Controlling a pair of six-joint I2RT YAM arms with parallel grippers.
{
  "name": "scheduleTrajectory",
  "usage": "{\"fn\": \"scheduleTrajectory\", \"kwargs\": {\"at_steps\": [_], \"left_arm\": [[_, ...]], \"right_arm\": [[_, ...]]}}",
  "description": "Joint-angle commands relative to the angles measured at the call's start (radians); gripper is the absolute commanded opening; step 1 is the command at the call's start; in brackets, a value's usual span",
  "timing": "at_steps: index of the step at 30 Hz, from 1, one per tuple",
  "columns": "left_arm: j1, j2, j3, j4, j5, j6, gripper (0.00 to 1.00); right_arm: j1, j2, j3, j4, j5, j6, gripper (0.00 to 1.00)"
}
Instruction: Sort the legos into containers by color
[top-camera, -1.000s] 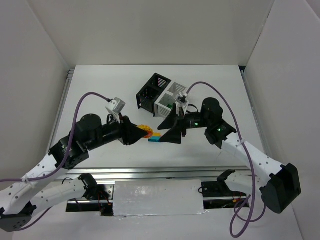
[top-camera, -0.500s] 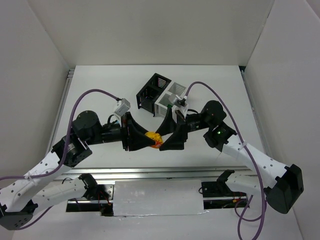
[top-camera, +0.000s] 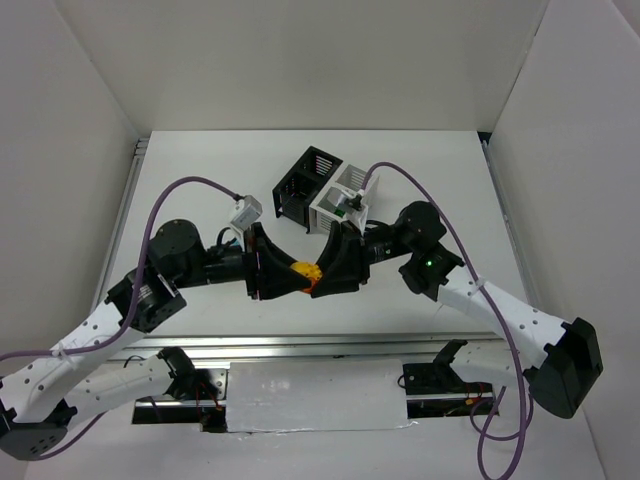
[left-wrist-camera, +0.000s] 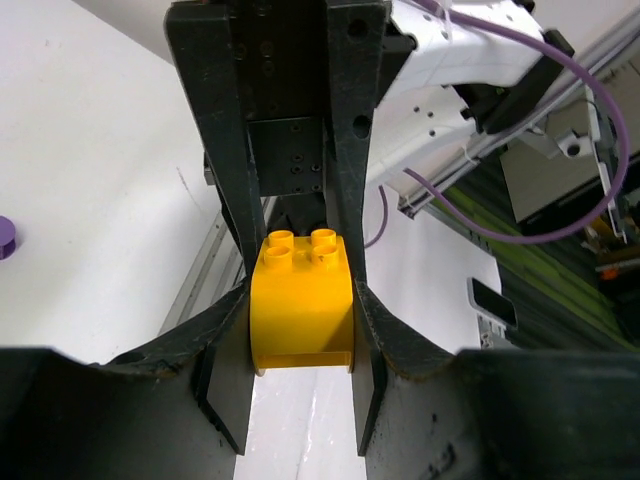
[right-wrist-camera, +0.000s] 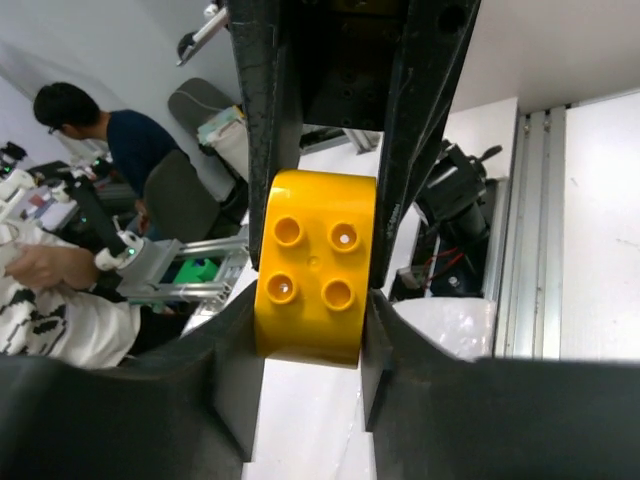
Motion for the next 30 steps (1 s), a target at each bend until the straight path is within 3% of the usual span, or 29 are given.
{"fn": "scheduleTrajectory", "kwargs": {"at_steps": [1,2,5,6,7,9,10,12,13,15,16,18,22,30], "left_arm": [[-0.002,0.001,-0.002,0.032,0.016,0.017,0.0],[-0.002,0.001,0.0,0.025,0.013,0.02,0.0],[-0.002,-0.008,0.018,-0.029,-0.054,0.032,0.31],[-0.002,-0.011,0.026,-0.056,-0.095,0.032,0.73],[-0.002,-0.02,0.047,-0.088,-0.214,0.026,0.97],[-0.002,-0.025,0.073,-0.202,-0.36,0.009,1.0],[-0.003,-0.028,0.107,-0.243,-0.516,-0.02,1.0],[-0.002,-0.033,0.142,-0.375,-0.679,-0.052,1.0],[-0.002,-0.043,0.174,-0.42,-0.861,-0.104,0.99],[-0.003,-0.056,0.204,-0.548,-1.017,-0.147,1.0],[-0.002,-0.071,0.233,-0.594,-1.147,-0.197,1.0],[-0.002,-0.094,0.269,-0.702,-1.233,-0.236,1.0],[-0.002,-0.123,0.293,-0.803,-1.339,-0.225,1.0],[0.0,-0.116,0.189,-0.903,-1.335,-0.253,1.0]], "right_arm": [[0.009,-0.007,0.036,0.052,0.007,0.013,0.07],[0.009,-0.01,0.041,0.024,0.016,-0.012,0.0],[0.008,-0.01,0.047,-0.071,0.045,-0.117,0.0],[0.008,-0.009,0.047,-0.132,0.077,-0.148,0.0],[0.005,-0.007,0.05,-0.173,0.109,-0.177,0.0],[-0.015,0.02,0.056,-0.278,0.215,-0.247,0.0],[-0.027,0.035,0.061,-0.304,0.249,-0.254,0.0],[-0.061,0.095,0.061,-0.329,0.331,-0.235,0.0],[-0.066,0.115,0.077,-0.358,0.371,-0.236,0.0],[-0.07,0.166,0.102,-0.454,0.456,-0.26,0.0],[-0.072,0.18,0.131,-0.49,0.565,-0.276,0.0],[-0.079,0.206,0.163,-0.585,0.675,-0.29,0.0],[-0.151,0.302,0.359,-0.772,1.066,-0.244,0.0],[-0.276,0.752,0.918,-1.221,1.402,-0.259,0.0]]}}
